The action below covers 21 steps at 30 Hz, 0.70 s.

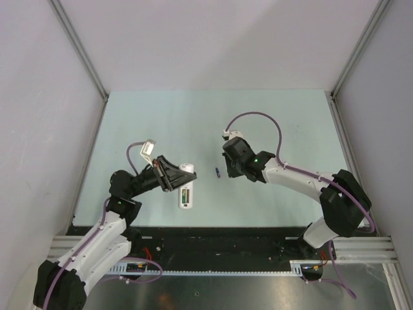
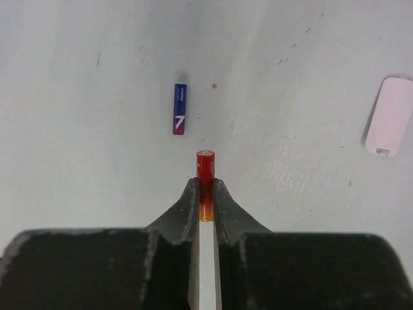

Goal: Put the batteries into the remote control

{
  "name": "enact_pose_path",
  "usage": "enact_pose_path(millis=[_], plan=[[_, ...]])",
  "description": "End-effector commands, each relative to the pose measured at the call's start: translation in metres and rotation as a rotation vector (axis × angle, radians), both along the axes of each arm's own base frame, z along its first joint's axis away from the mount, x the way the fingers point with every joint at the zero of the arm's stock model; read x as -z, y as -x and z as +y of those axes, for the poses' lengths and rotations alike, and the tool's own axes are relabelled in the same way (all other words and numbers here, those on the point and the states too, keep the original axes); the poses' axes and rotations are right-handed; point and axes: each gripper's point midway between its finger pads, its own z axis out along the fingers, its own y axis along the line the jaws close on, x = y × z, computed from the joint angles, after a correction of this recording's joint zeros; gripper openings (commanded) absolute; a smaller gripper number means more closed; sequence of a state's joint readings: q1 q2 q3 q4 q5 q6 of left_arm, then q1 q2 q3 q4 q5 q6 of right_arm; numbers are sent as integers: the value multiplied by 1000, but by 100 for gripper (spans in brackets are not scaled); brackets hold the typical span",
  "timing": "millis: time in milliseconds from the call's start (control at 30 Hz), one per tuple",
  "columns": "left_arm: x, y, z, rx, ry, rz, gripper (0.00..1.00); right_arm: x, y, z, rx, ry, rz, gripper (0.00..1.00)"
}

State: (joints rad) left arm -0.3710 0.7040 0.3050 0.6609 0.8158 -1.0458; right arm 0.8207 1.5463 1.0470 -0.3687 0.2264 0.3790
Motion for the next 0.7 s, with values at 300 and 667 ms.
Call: enact_pose_path(millis=[300, 667], plan=[[44, -48, -6, -121, 35, 370, 0, 3, -25, -1, 164, -222, 141, 0], [38, -72, 0, -234, 69, 405, 0, -81, -3, 31, 53, -298, -147, 0]])
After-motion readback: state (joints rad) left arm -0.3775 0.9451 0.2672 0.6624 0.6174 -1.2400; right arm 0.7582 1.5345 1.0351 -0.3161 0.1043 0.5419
